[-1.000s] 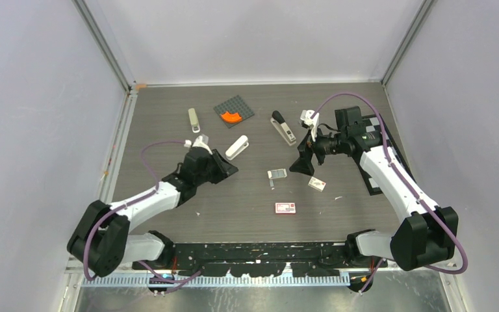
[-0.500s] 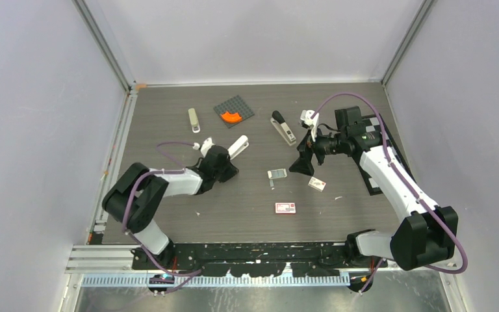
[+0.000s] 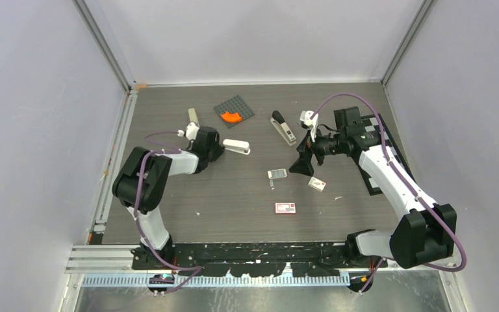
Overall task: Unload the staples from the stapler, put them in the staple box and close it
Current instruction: Adjust the stapler at the center of the board, then pick up the stapler from the center of the board.
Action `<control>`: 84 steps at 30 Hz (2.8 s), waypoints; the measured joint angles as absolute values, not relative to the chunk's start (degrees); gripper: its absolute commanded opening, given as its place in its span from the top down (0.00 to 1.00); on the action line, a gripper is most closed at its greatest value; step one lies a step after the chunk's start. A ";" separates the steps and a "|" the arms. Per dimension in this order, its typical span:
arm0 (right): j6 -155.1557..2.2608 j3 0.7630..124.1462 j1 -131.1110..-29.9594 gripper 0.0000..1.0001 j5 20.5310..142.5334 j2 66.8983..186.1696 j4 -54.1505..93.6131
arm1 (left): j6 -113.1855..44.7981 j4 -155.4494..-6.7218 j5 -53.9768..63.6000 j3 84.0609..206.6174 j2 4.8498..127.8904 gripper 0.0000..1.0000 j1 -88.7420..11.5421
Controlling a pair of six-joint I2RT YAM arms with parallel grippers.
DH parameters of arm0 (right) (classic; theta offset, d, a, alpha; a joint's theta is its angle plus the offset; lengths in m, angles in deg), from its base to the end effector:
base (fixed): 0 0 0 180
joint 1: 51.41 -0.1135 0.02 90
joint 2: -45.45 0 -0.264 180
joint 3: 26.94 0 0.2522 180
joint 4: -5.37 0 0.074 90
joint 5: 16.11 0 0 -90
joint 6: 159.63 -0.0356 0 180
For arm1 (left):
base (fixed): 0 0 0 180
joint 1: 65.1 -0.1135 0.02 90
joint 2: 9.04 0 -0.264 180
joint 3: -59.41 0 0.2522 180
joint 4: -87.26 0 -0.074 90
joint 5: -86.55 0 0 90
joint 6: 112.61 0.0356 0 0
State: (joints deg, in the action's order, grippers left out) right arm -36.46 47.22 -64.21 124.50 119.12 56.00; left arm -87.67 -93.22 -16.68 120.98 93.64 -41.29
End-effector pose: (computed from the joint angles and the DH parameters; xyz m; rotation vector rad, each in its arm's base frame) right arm 0.2473 0.0844 0.2949 -1.1932 1.8576 0.8731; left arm 0.3239 -0.1340 0.1345 -0.9314 2.1243 -0.5535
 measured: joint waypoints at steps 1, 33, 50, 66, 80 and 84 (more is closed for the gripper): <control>-36.40 47.22 -64.18 0.00 124.54 119.12 56.00 | -87.12 -92.76 -16.75 121.86 94.10 0.92 -42.05; -35.24 47.22 -64.03 0.00 125.18 119.12 56.06 | -92.28 -53.99 -6.70 150.73 90.05 0.14 -36.13; -34.83 47.22 -64.03 0.00 125.44 119.12 56.46 | -99.39 -37.11 -9.08 165.05 107.56 0.35 -35.58; -34.72 47.22 -63.92 0.00 125.66 119.12 56.48 | -100.59 -37.92 -7.77 165.31 109.11 0.59 -35.80; -34.24 47.22 -63.66 0.00 126.51 119.12 56.50 | -98.97 -48.59 -2.32 154.29 102.75 1.00 -36.67; -34.26 47.18 -63.66 0.00 127.41 119.12 56.48 | -95.69 -53.77 0.19 144.81 95.89 1.00 -36.70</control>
State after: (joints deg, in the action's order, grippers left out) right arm -34.26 47.18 -63.66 127.41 119.12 56.48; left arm -95.69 -53.77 0.19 144.81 95.89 -36.70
